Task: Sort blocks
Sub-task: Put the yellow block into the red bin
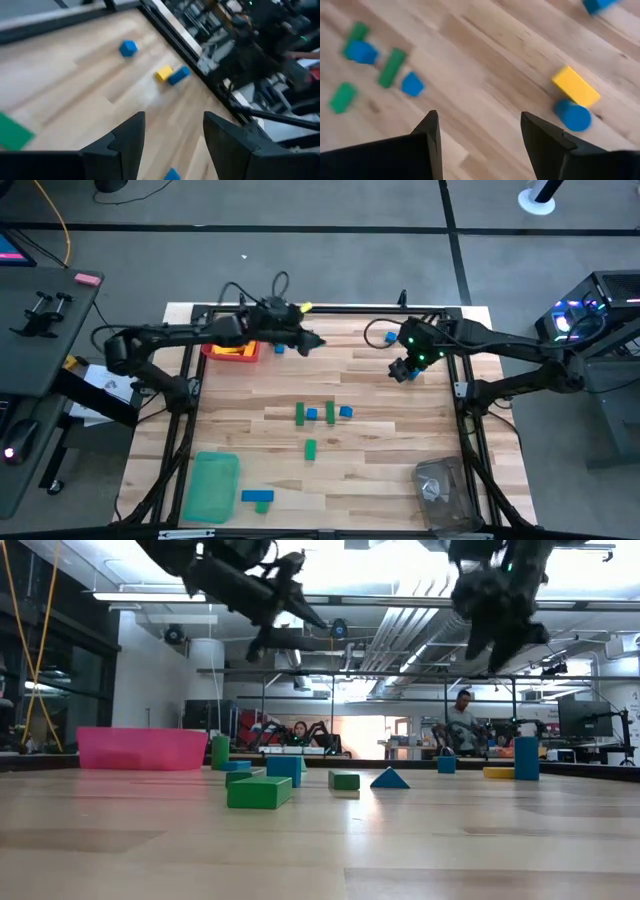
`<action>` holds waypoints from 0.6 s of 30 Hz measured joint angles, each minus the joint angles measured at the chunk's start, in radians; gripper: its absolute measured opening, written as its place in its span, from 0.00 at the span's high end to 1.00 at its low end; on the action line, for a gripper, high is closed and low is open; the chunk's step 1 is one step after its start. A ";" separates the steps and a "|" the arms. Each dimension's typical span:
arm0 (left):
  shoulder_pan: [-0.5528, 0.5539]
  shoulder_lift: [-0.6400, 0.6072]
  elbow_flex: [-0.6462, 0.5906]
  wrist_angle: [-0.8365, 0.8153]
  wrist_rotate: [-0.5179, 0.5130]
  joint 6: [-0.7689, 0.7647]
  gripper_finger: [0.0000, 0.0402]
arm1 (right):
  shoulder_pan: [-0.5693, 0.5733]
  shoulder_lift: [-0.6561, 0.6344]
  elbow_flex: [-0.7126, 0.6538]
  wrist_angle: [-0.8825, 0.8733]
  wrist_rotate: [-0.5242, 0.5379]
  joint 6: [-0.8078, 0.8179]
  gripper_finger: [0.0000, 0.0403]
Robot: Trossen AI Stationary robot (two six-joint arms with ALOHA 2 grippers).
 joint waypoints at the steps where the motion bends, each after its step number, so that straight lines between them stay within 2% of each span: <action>1: -0.011 0.015 0.000 0.032 0.009 -0.012 0.54 | -0.032 0.014 -0.010 0.000 -0.017 -0.016 0.59; 5: -0.030 0.034 0.000 0.197 0.096 -0.047 0.54 | -0.150 0.132 -0.001 -0.037 -0.075 -0.177 0.59; 8: -0.030 0.013 0.000 0.293 0.128 -0.064 0.54 | -0.197 0.257 0.037 -0.101 0.010 -0.364 0.59; 12: -0.020 -0.045 0.000 0.321 0.126 -0.063 0.54 | -0.225 0.407 0.076 -0.139 0.141 -0.535 0.59; 18: -0.014 -0.122 0.000 0.317 0.121 -0.036 0.54 | -0.228 0.530 0.084 -0.085 0.171 -0.677 0.59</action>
